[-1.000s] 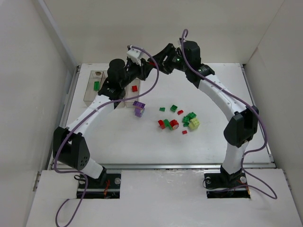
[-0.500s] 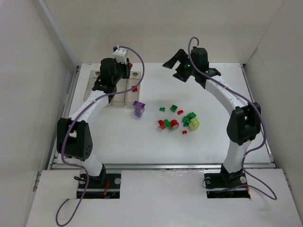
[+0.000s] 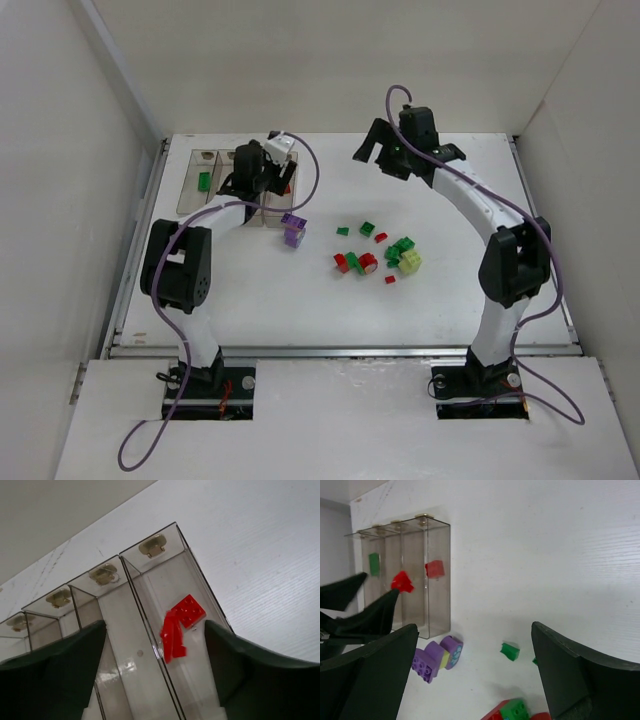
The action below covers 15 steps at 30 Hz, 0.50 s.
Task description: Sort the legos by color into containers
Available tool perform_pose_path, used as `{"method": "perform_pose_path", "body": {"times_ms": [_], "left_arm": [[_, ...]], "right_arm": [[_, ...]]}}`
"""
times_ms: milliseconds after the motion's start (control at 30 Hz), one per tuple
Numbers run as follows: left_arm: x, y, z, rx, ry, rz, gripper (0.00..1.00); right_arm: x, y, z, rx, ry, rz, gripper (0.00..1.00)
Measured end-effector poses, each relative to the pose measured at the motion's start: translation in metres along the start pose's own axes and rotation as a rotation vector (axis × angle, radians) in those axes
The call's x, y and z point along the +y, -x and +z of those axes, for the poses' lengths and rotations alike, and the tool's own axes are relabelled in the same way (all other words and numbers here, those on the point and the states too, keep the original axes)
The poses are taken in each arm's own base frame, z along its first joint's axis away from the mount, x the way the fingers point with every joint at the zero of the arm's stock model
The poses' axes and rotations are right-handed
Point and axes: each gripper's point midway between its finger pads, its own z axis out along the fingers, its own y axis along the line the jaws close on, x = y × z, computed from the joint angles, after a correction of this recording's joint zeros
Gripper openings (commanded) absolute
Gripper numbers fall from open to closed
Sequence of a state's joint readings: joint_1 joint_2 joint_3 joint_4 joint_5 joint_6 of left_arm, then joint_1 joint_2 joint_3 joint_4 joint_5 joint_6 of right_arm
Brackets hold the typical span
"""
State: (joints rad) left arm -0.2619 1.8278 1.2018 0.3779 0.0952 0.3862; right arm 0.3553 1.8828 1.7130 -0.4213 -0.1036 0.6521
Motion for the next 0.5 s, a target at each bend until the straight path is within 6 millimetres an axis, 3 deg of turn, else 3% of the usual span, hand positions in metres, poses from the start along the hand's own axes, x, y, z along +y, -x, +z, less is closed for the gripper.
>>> {"method": "perform_pose_path", "body": {"times_ms": [33, 133, 267, 367, 500], "left_arm": [[0.0, 0.0, 0.0, 0.0, 0.001, 0.006, 1.0], [0.001, 0.001, 0.0, 0.003, 0.0, 0.004, 1.0], [0.002, 0.012, -0.002, 0.026, -0.017, -0.014, 1.0], [0.01, 0.037, -0.005, 0.025, -0.013, -0.039, 1.0], [0.026, 0.077, -0.017, -0.024, 0.015, -0.018, 1.0]], "right_arm": [[-0.001, 0.0, -0.001, 0.001, -0.006, -0.009, 1.0], [-0.008, 0.003, -0.004, -0.002, -0.047, -0.035, 1.0], [-0.032, 0.004, -0.014, 0.009, -0.151, -0.068, 1.0], [-0.062, -0.001, -0.027, 0.037, -0.263, -0.097, 1.0], [-0.108, -0.032, -0.051, 0.146, -0.414, -0.132, 1.0]]}}
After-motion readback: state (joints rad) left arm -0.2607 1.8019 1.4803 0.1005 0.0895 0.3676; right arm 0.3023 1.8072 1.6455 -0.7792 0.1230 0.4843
